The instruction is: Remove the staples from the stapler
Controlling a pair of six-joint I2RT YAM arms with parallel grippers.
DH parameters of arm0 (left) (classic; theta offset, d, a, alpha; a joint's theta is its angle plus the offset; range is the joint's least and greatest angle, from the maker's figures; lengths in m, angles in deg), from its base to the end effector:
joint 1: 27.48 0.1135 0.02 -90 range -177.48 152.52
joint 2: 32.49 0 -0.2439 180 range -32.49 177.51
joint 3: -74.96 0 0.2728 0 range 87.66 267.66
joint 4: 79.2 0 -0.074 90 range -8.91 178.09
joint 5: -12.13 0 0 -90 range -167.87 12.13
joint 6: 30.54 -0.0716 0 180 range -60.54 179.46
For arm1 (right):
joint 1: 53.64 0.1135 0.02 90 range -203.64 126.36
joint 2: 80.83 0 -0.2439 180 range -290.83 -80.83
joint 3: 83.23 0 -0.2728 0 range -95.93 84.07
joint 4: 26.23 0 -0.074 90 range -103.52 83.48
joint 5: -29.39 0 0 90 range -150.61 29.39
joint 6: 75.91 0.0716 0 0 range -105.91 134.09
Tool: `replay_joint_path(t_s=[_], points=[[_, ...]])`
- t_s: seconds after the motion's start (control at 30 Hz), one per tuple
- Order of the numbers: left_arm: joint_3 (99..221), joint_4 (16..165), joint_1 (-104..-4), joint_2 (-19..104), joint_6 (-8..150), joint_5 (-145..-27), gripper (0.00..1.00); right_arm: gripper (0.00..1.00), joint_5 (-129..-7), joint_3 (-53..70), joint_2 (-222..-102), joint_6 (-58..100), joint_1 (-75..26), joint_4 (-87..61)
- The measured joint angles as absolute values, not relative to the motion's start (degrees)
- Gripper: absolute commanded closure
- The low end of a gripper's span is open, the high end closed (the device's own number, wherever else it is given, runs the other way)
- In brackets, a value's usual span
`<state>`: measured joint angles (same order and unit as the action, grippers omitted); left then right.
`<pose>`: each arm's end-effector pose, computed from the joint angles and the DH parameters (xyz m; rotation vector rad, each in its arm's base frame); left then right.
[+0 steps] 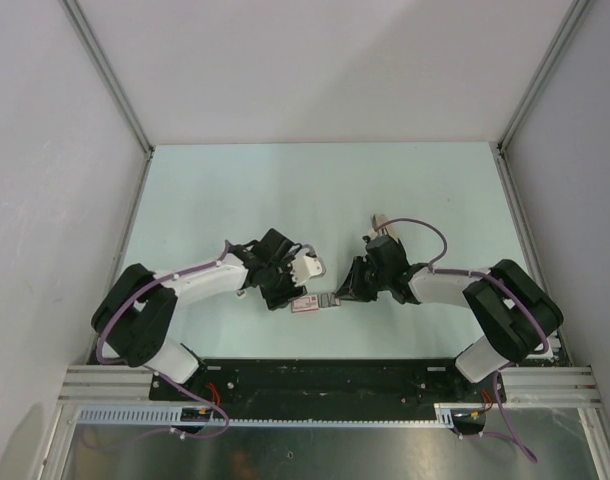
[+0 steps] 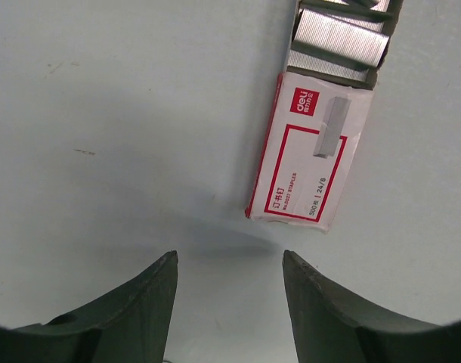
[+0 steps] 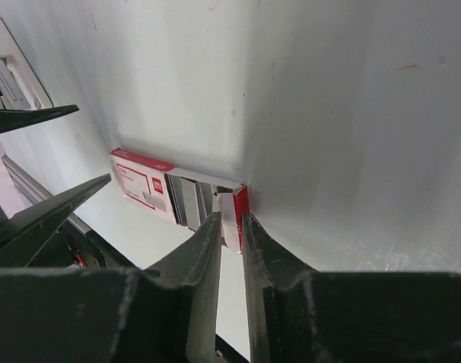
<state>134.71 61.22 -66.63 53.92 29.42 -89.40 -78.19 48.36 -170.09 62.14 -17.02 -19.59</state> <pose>0.2287 -0.2047 0.1026 1.5960 2.2119 -0.3200 0.2434 0.2078 0.0741 0.1040 2.6211 0.9852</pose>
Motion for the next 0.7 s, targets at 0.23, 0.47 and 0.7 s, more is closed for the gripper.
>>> replay_joint_path(t_s=[0.23,0.47,0.7], points=[[134.8,62.6,-68.2,56.1,29.4,-88.2,0.39,0.78,-79.6,49.1,-170.2,62.1,-17.2,-21.0],[135.2,63.3,-68.8,56.7,29.4,-88.0,0.42,0.75,-81.7,49.8,-170.2,62.1,-17.4,-22.4],[135.5,63.6,-68.9,57.0,29.4,-88.0,0.44,0.72,-85.1,50.0,-170.2,61.8,-17.8,-24.0]])
